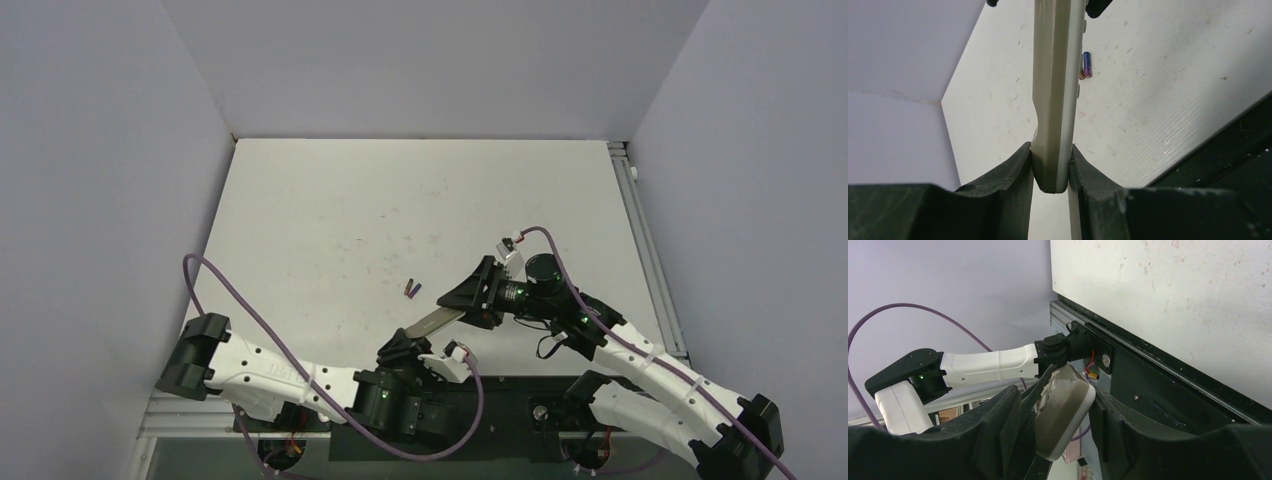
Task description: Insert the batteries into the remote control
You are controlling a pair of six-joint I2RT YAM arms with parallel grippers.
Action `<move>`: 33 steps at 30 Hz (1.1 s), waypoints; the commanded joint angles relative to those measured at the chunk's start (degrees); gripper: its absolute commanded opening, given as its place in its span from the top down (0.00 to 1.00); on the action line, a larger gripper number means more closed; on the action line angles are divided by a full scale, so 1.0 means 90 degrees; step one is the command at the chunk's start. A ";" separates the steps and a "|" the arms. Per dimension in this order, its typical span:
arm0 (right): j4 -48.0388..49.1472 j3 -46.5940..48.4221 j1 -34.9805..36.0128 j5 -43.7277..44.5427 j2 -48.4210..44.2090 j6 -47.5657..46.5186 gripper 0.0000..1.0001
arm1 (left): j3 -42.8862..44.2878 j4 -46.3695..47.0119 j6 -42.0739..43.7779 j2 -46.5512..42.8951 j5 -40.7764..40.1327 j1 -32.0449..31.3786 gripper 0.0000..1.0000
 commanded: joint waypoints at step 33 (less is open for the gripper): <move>-0.0393 0.0192 0.0003 0.0418 -0.0624 -0.0382 0.92 | -0.0101 0.1563 0.0310 -0.0444 0.0618 -0.0011 0.15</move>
